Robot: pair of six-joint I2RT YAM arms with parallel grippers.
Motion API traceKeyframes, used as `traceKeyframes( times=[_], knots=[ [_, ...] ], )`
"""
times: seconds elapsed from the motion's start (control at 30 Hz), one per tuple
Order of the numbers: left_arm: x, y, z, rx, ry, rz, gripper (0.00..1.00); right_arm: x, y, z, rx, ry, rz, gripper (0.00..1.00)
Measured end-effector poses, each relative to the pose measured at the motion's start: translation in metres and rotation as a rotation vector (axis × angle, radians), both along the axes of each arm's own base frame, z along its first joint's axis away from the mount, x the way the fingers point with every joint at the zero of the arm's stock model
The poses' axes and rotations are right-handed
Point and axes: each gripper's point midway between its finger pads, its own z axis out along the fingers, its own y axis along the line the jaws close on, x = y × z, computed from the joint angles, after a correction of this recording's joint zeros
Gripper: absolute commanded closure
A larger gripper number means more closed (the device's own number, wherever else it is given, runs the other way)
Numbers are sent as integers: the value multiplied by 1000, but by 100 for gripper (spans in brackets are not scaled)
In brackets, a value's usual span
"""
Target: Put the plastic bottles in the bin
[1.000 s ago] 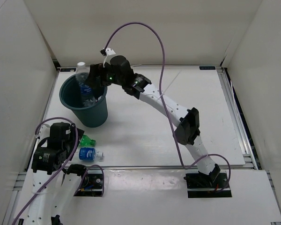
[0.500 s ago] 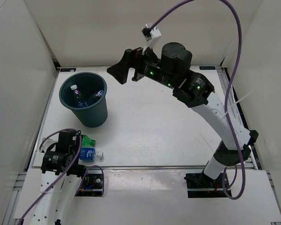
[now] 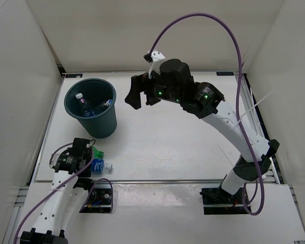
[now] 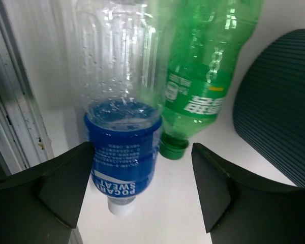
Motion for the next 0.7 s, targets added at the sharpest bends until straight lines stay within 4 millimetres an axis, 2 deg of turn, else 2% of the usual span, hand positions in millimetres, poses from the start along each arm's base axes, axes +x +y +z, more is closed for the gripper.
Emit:
traceKeyframes(
  times=[0.37,0.4,0.57,0.6,0.7],
  knots=[
    [-4,-4,-32,-37,136,22,9,-2,-15,-6,-54,-8,-23,0],
    [-5,-3,-35,-40,140,22,12,-2,-17,-6,-56,-10,-25,0],
    [-13,-4,-45,-57,184,19,35,-1,-21,-5,-63,-17,-39,0],
    [-13,-4,-44,-57,182,14,43,0,-21,-6,-65,-18,-41,0],
    [-13,-4,-43,-61,181,14,50,0,-22,-9,-73,-17,-43,0]
  ],
)
